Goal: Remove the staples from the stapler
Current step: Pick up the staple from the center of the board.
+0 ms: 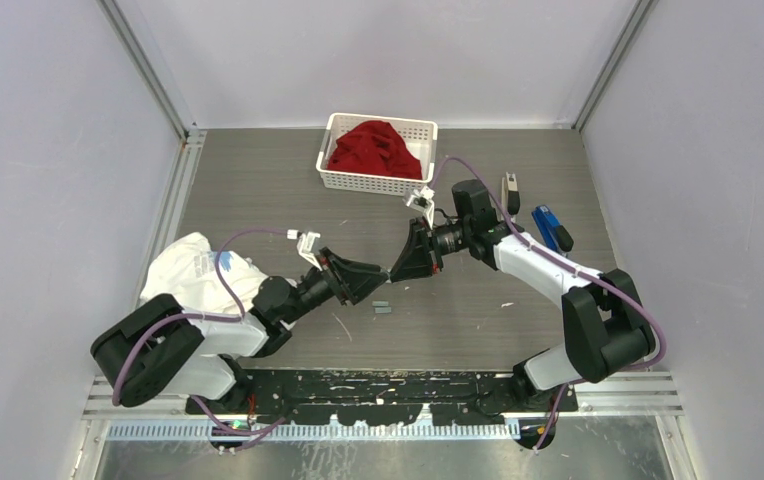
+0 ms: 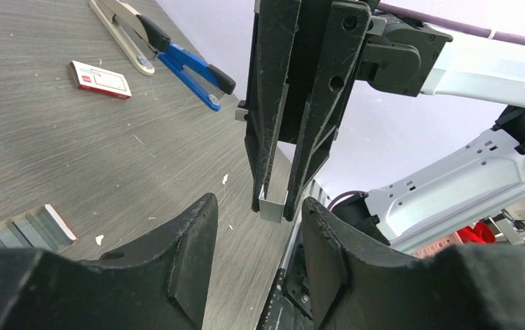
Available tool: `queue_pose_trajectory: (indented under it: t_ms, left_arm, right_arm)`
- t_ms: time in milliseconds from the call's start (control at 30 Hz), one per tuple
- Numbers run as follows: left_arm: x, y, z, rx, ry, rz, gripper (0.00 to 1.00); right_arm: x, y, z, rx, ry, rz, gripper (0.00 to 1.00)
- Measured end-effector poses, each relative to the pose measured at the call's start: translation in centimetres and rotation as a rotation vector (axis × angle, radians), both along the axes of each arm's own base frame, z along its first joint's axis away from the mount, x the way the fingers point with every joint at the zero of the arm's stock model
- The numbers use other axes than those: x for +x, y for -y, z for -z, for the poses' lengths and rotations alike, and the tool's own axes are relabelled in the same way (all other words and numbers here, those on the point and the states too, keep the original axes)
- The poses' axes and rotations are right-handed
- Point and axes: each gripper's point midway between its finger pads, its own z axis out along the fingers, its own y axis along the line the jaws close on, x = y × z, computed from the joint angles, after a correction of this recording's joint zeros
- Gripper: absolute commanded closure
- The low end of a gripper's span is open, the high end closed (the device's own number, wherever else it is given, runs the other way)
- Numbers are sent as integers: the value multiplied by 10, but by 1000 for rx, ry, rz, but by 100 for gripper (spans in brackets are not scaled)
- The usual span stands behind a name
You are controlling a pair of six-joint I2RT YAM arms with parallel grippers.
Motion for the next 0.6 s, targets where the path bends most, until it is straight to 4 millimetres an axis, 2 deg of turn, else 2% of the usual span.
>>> queue_pose_trajectory:
  t_ms: [600]
  left_arm:
    - [1, 3, -16, -46, 22, 4, 68]
  right_arm:
    - [-1, 0, 1, 4, 0, -3, 93]
